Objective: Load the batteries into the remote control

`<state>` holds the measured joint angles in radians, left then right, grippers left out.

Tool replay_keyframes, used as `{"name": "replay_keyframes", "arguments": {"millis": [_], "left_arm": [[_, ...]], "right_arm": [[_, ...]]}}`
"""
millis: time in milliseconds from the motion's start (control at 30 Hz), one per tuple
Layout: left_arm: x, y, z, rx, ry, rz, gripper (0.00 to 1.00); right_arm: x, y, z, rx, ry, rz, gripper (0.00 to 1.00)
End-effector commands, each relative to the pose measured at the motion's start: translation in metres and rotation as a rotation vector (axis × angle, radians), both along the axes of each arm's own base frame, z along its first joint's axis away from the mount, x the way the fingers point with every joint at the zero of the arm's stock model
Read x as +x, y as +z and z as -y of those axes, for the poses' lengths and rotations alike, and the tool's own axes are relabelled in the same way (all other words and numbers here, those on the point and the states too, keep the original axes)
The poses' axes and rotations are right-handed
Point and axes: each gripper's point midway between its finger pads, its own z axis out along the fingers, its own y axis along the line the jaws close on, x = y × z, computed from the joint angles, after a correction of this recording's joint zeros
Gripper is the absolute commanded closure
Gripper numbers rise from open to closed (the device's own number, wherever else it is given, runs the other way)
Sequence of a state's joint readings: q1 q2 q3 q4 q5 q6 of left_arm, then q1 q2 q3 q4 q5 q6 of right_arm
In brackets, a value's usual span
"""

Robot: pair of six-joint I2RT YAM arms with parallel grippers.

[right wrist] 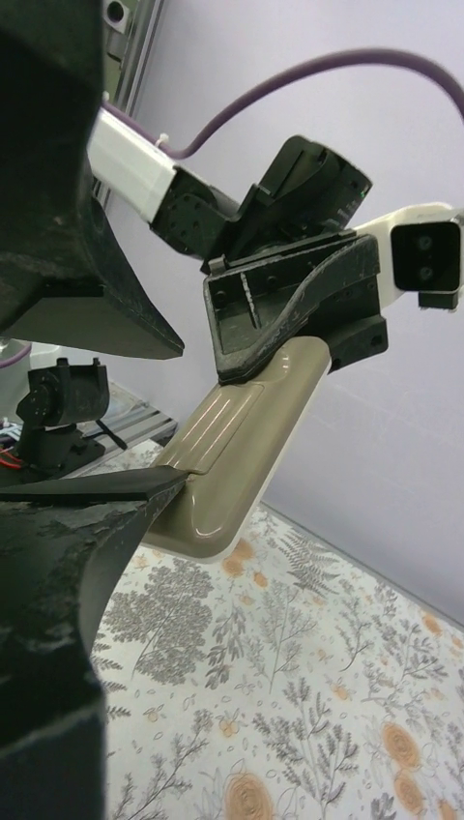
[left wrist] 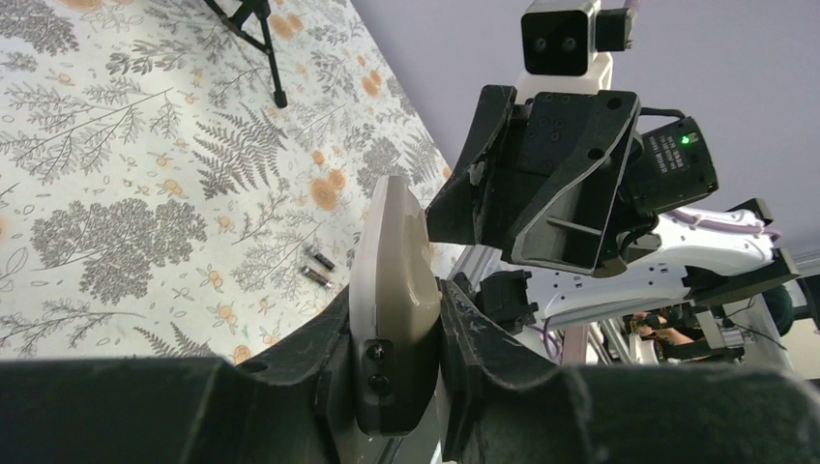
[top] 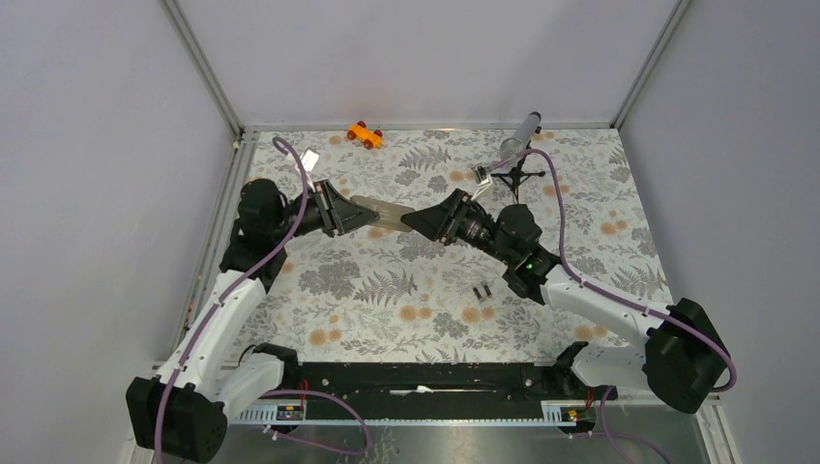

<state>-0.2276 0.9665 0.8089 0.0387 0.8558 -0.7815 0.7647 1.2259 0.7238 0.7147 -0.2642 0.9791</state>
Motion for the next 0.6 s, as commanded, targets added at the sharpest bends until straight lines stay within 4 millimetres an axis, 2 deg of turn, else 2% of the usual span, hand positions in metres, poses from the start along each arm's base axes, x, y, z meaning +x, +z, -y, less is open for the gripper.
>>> {"name": "replay_keyframes", "arguments": {"millis": [0,200,567], "left_arm": [[-0.021,-0.008,0.015,0.046,-0.117,-0.019,1.00],[-0.015,-0.015,0.014,0.067,-0.092,-0.037,1.00],[-0.007,-0.027,0.014,0.089,-0.066,-0.080,1.00]], "right_arm": [[-0.042,0.024,-0.018,0.051,0.179,0.078,0.48],[-0.037,0.017,-0.016,0.032,0.151,0.072,0.48],[-0.040,0.027,-0.013,0.079,0.154,0.113,0.48]]}}
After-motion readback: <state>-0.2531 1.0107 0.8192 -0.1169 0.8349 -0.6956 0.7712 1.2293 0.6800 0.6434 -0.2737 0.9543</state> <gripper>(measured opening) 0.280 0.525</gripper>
